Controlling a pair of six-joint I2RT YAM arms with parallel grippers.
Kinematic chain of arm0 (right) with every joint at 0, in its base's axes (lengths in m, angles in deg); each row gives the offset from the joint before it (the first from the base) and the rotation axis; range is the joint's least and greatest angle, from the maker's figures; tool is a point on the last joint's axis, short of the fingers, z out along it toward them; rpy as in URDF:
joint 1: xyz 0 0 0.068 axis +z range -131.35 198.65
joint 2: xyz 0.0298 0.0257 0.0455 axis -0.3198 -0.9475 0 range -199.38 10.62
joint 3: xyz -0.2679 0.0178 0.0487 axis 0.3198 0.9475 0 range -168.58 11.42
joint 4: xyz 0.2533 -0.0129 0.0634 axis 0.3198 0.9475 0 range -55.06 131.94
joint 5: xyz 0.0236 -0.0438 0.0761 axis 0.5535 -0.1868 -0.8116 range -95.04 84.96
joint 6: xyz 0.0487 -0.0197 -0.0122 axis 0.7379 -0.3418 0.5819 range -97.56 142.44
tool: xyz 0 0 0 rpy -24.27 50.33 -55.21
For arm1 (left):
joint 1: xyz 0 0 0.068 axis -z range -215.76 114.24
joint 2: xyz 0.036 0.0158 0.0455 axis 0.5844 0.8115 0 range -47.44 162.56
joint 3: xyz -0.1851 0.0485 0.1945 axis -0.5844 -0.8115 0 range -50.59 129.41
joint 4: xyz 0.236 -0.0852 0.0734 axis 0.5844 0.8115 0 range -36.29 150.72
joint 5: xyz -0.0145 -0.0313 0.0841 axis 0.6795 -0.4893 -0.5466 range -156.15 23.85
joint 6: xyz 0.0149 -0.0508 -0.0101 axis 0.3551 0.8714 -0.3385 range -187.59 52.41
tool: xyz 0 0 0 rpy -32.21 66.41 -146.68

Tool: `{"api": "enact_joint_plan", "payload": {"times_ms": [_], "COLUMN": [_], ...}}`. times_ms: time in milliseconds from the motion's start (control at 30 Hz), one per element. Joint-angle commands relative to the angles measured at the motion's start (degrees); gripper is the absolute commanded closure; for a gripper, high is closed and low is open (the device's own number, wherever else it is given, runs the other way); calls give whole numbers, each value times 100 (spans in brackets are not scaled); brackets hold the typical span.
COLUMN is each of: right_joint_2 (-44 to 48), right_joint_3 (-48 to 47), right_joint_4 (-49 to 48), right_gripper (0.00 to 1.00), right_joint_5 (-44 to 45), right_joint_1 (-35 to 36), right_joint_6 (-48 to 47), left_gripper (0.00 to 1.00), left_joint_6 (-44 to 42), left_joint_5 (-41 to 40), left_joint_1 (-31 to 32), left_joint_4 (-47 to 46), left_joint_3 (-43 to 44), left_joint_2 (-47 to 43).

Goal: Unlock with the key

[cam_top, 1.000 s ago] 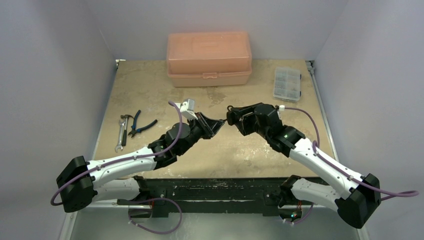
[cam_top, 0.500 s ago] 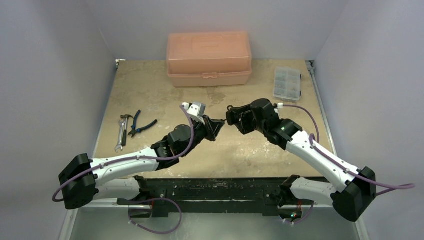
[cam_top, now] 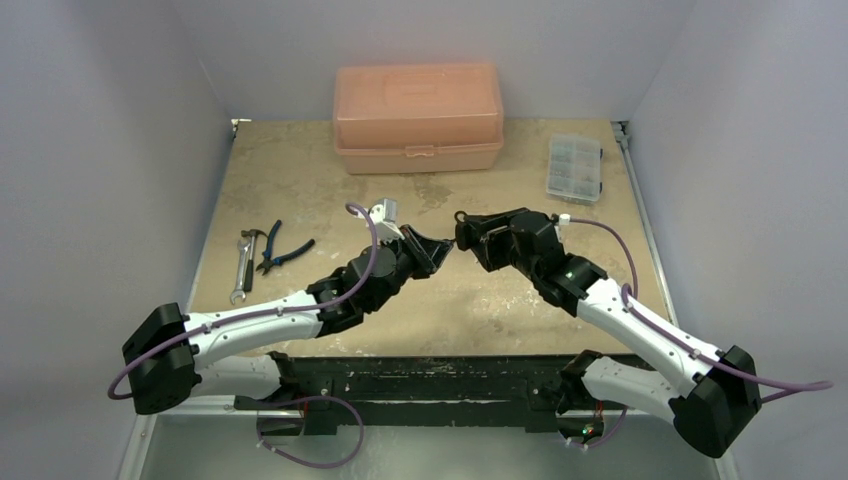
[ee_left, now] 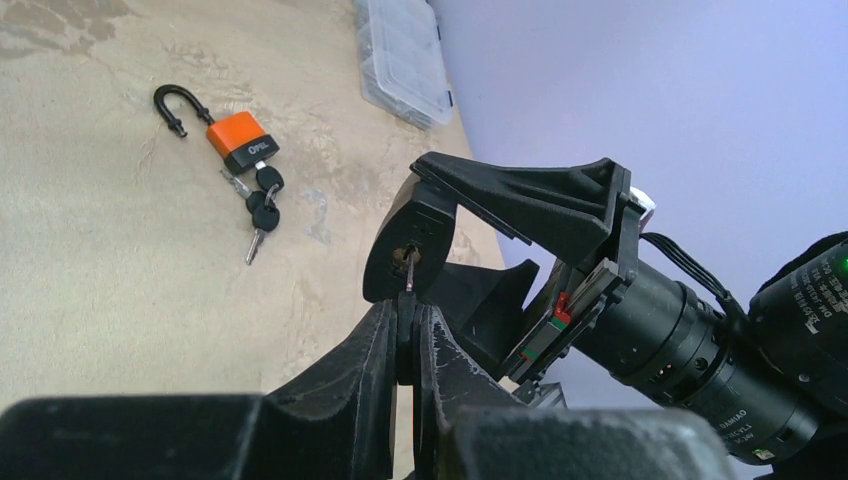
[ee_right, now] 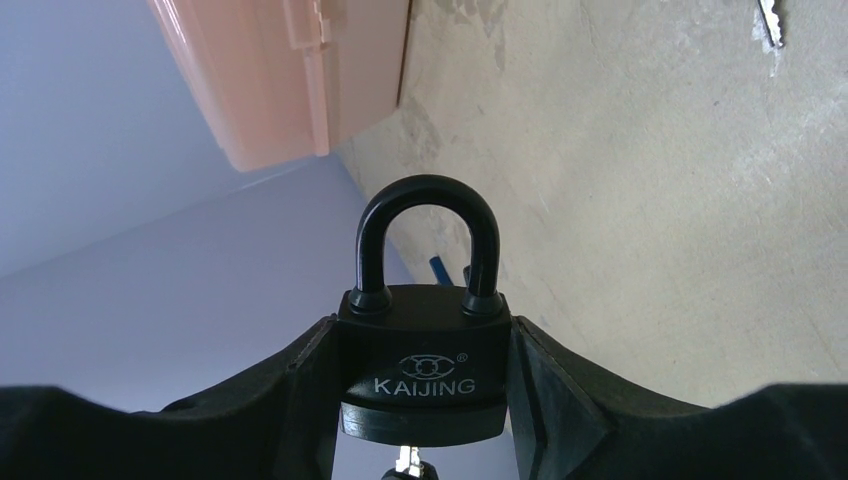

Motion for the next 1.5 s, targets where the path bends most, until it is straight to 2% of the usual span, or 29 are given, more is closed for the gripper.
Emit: {"api": "enact_joint_plan", "payload": {"times_ms": [0,133,233,333,433,567,700,833,900,1033,1133,1267,1467], "right_joint_2": [170,87,-21,-82,-39,-64,-16,124,153,212,270,286,234], "right_joint_3": [-283,-534,-773,-925,-871,-913,-995,-874,-857,-865,-848,-865,-838], "right_joint_4": [-1475,-994,-687,-534,-666,-669,-377,-357,-315,-245,-230,-208,-277], "right_gripper": [100,100,100,100,100,100,100,100,100,100,100,100,100], "right_joint_5": [-757,-868,-997,-1073,-1093,-1085,-749,-456,-422,-387,-349,-387,-557], "right_joint_1": [171,171,171,171,171,171,170,162,154,145,145,142,145], "right_joint_6": [29,28,5,-23,5,30,-38,-59,-59,-55,-44,-35,8], "left_gripper": [100,100,100,100,100,100,100,100,100,100,100,100,100], "left_joint_6": [497,-1632,-3114,-3859,-4091,-3768,-2660,-1859,-1714,-1489,-1353,-1277,-1237], "left_joint_5": [256,682,588,419,398,361,-8,168,367,339,457,755,697], "left_joint_1": [75,102,198,210,215,216,207,207,207,207,207,209,215], "left_joint_4": [271,-677,-505,-267,-207,-305,752,1298,1393,2317,2626,2711,2379], "left_joint_3": [221,173,272,340,365,294,847,961,907,1098,1107,1027,780], "left_joint_2": [307,465,607,622,545,440,388,-16,-245,-541,-768,-985,-1168]}}
